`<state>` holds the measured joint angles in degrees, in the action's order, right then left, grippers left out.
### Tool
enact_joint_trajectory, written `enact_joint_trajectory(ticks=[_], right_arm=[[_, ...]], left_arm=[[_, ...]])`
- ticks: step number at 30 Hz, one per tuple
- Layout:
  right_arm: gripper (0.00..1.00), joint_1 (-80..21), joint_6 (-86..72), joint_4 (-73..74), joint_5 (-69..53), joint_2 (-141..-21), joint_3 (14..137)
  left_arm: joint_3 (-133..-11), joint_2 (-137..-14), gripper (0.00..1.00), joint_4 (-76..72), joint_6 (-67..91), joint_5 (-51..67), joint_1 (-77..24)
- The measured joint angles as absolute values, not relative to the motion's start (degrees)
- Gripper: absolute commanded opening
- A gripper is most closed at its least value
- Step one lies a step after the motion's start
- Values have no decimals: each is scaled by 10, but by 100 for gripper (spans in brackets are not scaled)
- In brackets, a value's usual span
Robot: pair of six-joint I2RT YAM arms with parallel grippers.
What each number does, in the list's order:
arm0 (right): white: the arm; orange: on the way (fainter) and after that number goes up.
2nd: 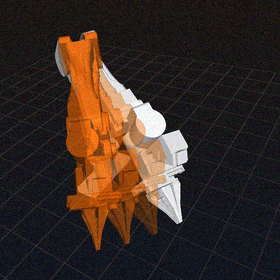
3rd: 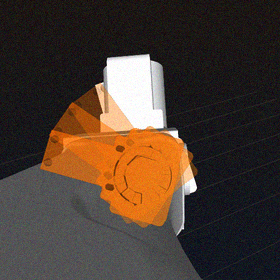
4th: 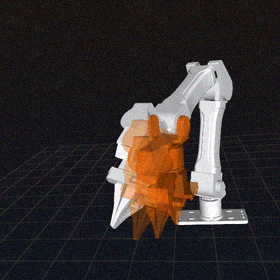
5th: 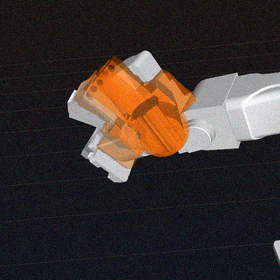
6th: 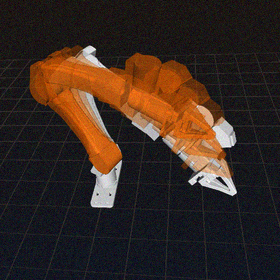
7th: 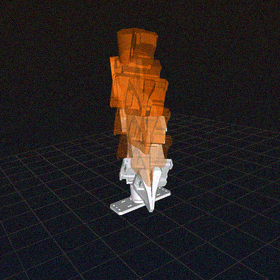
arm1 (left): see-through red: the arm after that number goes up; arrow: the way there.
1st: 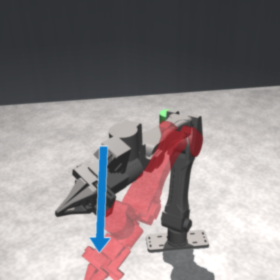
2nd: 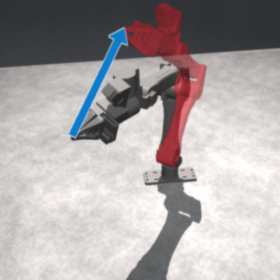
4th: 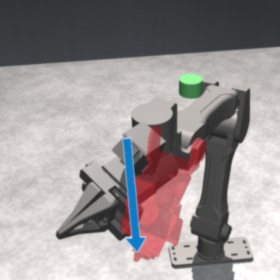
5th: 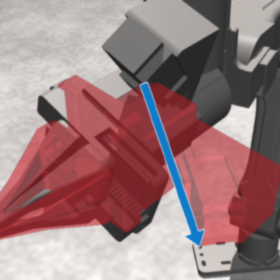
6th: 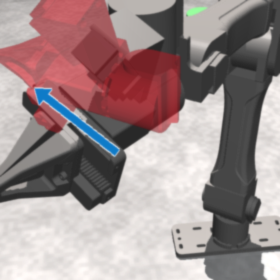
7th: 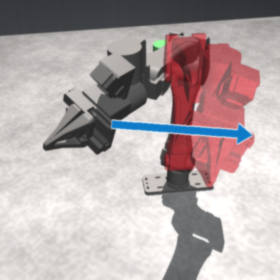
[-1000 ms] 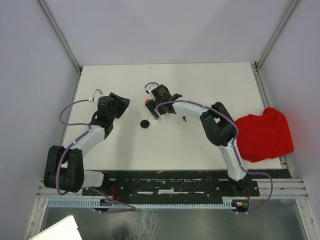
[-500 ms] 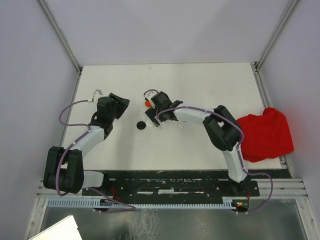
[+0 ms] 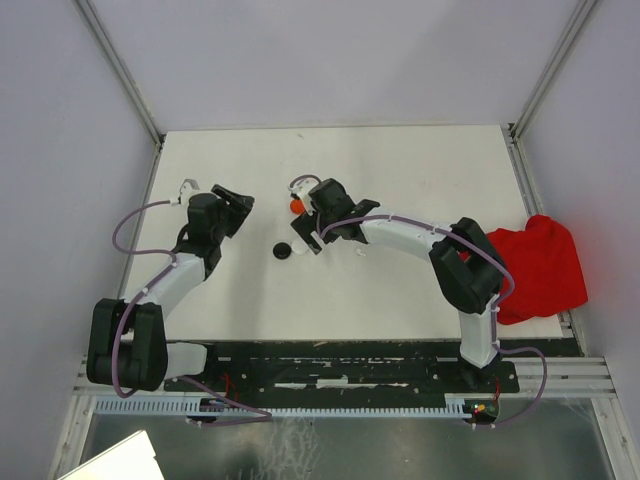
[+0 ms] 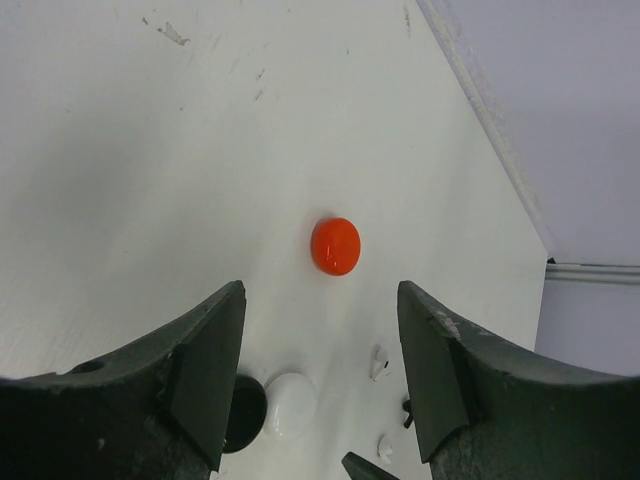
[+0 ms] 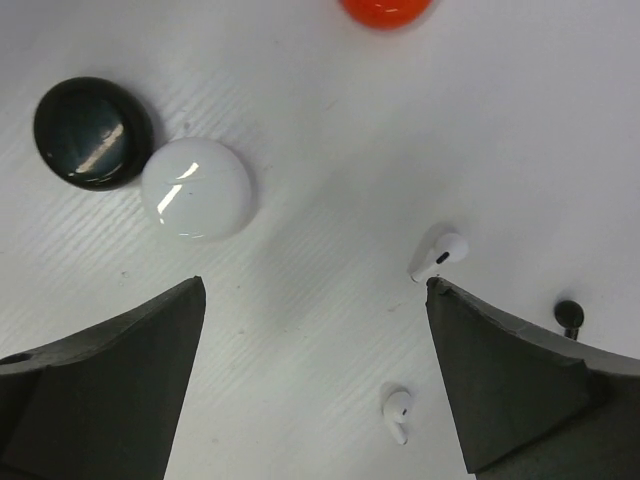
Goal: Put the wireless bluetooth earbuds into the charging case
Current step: Pick up the charging case at the center of the board.
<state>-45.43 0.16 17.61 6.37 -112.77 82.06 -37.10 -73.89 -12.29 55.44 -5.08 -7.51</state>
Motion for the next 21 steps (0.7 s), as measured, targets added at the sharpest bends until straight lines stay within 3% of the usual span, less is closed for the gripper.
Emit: enact_joint_trajectory(ticks=[11,21], right_arm=[[97,-459,14,202,-38,-1154,854],[94,-472,20,222,-52,-1206,898]], left_arm=[[-371,-739,99,-138,544,53,-51],[-346,-739,99,-191,544,136,-31]])
